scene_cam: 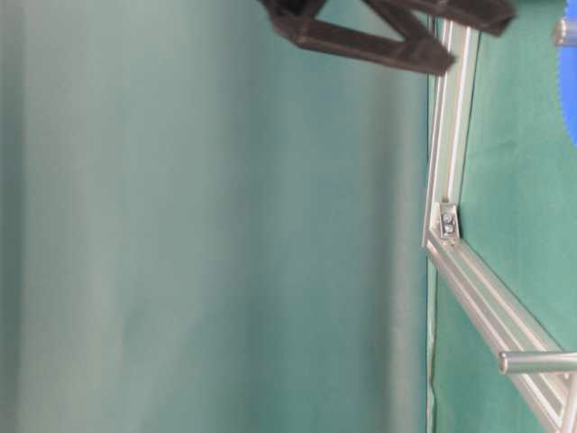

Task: Find the location of the shaft and insert the gear.
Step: 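Open the right gripper and withdraw it to the right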

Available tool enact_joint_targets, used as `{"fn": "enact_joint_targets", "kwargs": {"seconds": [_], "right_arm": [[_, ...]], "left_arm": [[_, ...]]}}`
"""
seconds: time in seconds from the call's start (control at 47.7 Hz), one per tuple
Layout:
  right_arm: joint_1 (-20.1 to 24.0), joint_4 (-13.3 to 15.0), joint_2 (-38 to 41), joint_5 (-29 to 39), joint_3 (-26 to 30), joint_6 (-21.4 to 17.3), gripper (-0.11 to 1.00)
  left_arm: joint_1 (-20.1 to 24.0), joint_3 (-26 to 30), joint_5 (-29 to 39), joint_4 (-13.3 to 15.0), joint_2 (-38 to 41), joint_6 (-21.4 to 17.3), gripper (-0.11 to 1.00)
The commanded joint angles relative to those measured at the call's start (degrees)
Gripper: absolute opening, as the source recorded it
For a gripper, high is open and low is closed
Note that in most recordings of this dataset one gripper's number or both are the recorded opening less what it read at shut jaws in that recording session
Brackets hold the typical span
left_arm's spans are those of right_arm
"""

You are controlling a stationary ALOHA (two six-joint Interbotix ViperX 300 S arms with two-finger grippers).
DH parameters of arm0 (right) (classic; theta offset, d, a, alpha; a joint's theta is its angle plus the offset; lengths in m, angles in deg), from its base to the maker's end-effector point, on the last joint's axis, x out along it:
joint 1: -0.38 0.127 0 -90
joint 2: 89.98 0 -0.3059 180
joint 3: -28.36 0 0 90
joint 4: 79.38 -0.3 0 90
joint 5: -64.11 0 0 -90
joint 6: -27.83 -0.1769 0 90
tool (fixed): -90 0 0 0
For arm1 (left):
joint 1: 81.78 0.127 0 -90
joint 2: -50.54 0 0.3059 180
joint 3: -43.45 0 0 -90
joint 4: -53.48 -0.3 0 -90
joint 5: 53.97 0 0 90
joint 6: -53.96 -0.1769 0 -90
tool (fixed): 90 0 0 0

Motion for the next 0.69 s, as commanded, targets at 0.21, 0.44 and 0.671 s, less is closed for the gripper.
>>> {"fn": "enact_joint_targets", "kwargs": {"seconds": [0.21, 0.44, 0.671], "right_arm": [[0.2, 4.7, -4.9, -0.2, 1.2, -0.2, 0.9], [0.2, 5.4, -5.1, -0.2, 1.1, -0.2, 0.9], [0.2, 6.2, -6.9, -0.6, 0.2, -0.2, 0.9]], "left_arm": [[0.2, 1.7, -0.3, 0.0, 0.4, 0.1, 0.01], [0.2, 1.6, -0.3, 0.1, 0.4, 0.1, 0.01], [0.2, 1.6, 0.9, 0.1, 0.4, 0.0, 0.01]]}}
